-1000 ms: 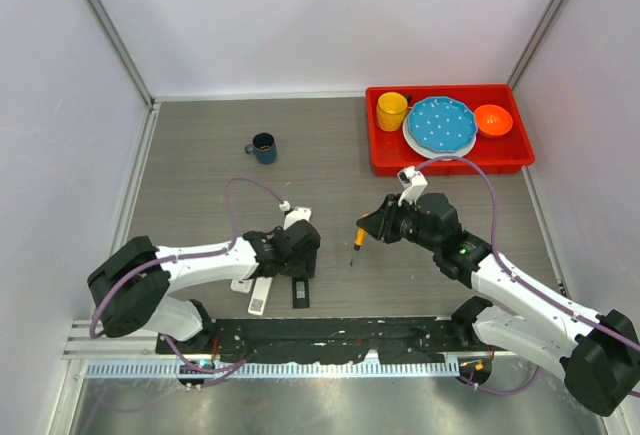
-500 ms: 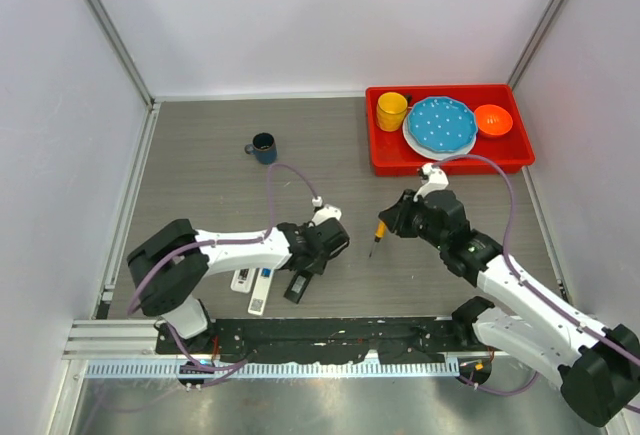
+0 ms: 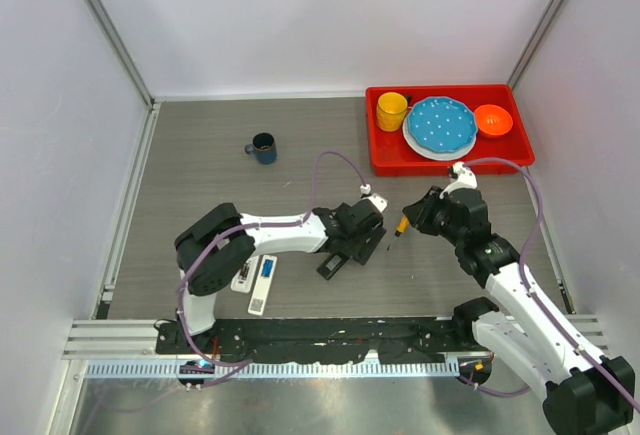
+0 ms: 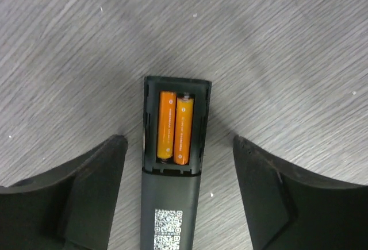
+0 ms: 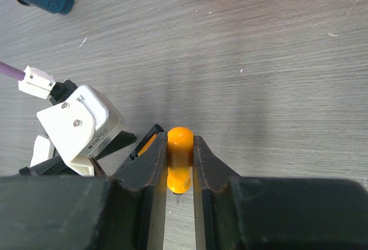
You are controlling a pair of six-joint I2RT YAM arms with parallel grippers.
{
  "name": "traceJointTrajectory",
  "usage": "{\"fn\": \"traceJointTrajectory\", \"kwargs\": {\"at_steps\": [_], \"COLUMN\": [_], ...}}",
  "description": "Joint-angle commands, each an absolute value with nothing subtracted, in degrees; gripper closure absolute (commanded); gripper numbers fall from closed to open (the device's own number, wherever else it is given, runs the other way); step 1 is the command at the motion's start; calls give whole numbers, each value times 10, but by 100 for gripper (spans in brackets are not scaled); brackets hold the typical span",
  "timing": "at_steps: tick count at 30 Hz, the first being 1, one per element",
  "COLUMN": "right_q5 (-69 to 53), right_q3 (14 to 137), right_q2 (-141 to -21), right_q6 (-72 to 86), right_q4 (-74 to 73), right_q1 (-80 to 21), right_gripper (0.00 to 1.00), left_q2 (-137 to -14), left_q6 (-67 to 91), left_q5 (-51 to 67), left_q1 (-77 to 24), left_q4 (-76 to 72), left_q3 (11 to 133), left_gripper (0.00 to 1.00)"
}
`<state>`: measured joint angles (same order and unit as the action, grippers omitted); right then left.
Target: Unload the batteries from the remote control
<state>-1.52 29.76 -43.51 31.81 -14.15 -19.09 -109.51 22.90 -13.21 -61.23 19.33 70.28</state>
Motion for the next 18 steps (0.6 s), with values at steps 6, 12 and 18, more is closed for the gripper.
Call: {"fn": "traceJointTrajectory", "kwargs": {"at_steps": [6, 12, 18], "right_q5": [-86, -114, -148], "right_q3": [282, 268, 240], "right_q2": [-442, -466, -497], "right_q6": [322, 328, 346], "right_q4": [-91, -43, 50], "right_q1": [-188, -188, -190], "right_gripper": [99, 99, 99], "left_q2": [-1002, -919, -891], "left_q6": [242, 290, 315], "left_q5": [-116, -111, -112], "left_q1": [-612, -634, -650], "left_q4": [171, 157, 121], "left_q3": [570, 473, 419], "left_gripper": [17, 20, 30]}}
